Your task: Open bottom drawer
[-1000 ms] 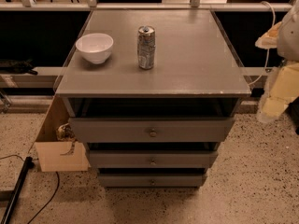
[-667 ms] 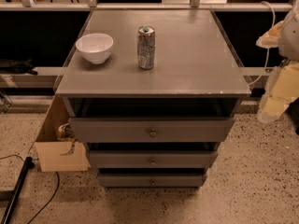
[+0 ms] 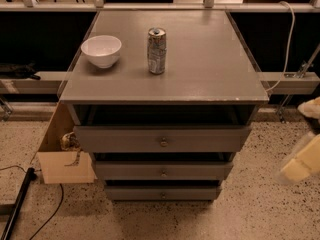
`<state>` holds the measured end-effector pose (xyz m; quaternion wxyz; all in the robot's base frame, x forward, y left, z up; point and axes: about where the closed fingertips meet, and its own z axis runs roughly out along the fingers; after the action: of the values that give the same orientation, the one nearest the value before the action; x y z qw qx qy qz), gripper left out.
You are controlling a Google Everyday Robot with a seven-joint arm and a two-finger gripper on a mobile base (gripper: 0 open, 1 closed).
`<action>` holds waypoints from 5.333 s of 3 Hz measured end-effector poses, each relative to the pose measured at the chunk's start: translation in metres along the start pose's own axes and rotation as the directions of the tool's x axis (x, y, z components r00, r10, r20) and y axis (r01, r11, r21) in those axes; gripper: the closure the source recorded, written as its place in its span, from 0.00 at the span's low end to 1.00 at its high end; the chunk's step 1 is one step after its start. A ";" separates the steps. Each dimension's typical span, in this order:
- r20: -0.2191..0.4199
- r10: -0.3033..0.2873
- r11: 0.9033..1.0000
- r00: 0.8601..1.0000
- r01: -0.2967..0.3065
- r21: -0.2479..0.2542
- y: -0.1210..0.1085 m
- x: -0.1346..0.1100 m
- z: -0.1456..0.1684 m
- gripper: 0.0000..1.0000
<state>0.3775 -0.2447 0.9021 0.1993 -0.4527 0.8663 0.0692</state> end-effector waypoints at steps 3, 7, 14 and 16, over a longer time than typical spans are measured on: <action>0.027 0.135 0.985 0.990 -0.132 -0.108 0.045 0.047 0.054 0.00; 0.217 0.290 0.955 0.932 -0.266 -0.132 0.052 0.098 0.162 0.00; 0.339 0.323 0.946 0.884 -0.306 -0.102 0.070 0.080 0.334 0.00; 0.326 0.391 0.920 0.860 -0.365 -0.141 0.080 0.081 0.366 0.00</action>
Offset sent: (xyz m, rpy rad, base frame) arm -0.0300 0.0008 -0.0444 0.0482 0.0677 -0.0366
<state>0.3747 -0.1494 0.5304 0.3149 -0.2614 0.8860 0.2180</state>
